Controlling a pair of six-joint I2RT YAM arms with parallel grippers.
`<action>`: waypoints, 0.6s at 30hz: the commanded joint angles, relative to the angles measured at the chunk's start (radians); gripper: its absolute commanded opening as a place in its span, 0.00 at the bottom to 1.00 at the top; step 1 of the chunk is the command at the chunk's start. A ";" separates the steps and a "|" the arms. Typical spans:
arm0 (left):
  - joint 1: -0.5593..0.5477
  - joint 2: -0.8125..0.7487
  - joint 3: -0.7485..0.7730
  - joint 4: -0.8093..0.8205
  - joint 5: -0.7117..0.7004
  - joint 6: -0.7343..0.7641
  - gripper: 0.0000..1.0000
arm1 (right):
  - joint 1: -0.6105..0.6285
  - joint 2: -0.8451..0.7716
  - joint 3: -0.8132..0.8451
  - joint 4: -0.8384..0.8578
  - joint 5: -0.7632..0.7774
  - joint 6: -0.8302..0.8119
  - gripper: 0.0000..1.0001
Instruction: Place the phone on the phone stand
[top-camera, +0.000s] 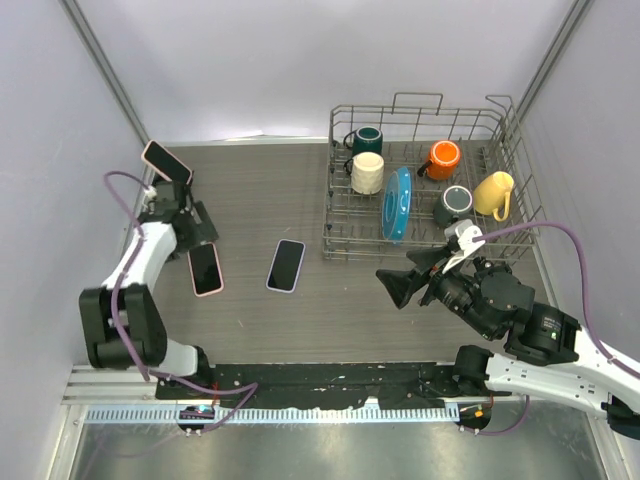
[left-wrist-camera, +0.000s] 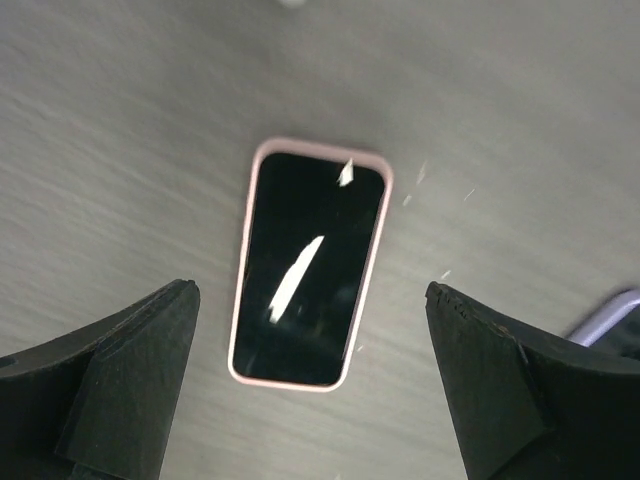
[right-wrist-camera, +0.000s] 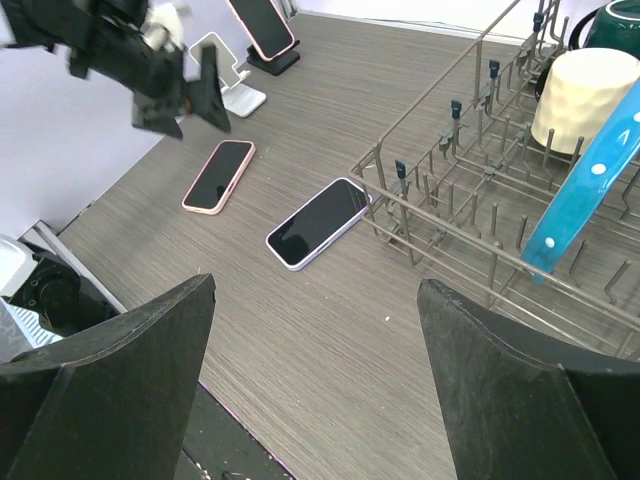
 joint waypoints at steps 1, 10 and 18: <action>-0.088 0.132 -0.020 -0.153 -0.148 0.026 1.00 | 0.000 -0.002 0.010 0.052 -0.012 0.011 0.88; -0.183 0.192 -0.040 -0.127 -0.143 0.066 1.00 | 0.000 -0.010 0.018 0.046 -0.018 0.017 0.88; -0.165 0.269 0.015 -0.160 -0.111 0.095 1.00 | 0.000 -0.016 0.024 0.049 -0.010 0.017 0.88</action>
